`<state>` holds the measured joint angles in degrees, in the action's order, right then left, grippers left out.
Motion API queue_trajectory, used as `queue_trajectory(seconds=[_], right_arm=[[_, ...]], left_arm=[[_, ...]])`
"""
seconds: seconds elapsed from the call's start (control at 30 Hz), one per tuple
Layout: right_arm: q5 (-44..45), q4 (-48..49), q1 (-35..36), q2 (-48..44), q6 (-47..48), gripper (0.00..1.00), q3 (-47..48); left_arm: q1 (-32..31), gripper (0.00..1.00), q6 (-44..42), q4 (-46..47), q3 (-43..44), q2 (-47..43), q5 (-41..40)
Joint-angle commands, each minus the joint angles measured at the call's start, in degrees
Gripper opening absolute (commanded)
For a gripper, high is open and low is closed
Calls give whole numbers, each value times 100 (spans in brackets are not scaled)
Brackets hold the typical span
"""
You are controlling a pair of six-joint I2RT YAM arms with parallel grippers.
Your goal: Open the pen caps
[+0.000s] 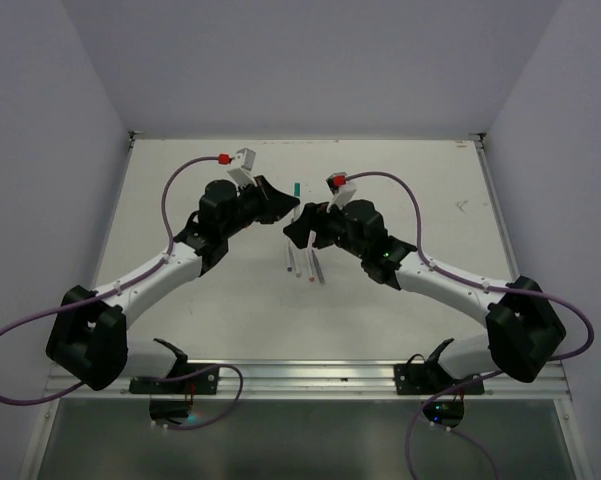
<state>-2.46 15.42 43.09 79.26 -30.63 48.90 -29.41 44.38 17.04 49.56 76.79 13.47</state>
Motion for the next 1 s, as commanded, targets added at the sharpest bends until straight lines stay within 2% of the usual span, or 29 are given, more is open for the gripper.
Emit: queue_trajectory(seconds=[0.0, 0.07, 0.27, 0.3, 0.37, 0.4, 0.47, 0.57, 0.83, 0.97], right_arm=[[44, 330, 24, 124, 31, 74, 356], [35, 356, 15, 151, 40, 70, 374], [26, 383, 15, 195, 48, 47, 357], [35, 365, 15, 177, 57, 37, 322], [70, 330, 15, 133, 119, 26, 304], [96, 269, 15, 107, 136, 16, 286], [114, 199, 15, 28, 215, 6, 260], [193, 23, 15, -103, 365, 0, 207], [237, -434, 15, -455, 769, 0, -48], [211, -636, 24, -544, 997, 0, -65]], left_arm=[[-144, 0, -26, 432, -96, -165, -20], [-179, 0, -35, 476, -105, -165, -47], [-250, 0, -105, 476, -78, -174, -73], [-250, 0, -114, 476, -78, -174, -82], [-250, 0, -140, 467, -69, -174, -64], [-258, 0, -158, 458, -61, -174, -64], [-250, 4, -219, 388, -17, -174, -64], [-250, 19, -360, 239, 97, -165, -91], [-249, 59, -729, 2, 387, -95, -12], [-250, 63, -703, 10, 475, 72, 164]])
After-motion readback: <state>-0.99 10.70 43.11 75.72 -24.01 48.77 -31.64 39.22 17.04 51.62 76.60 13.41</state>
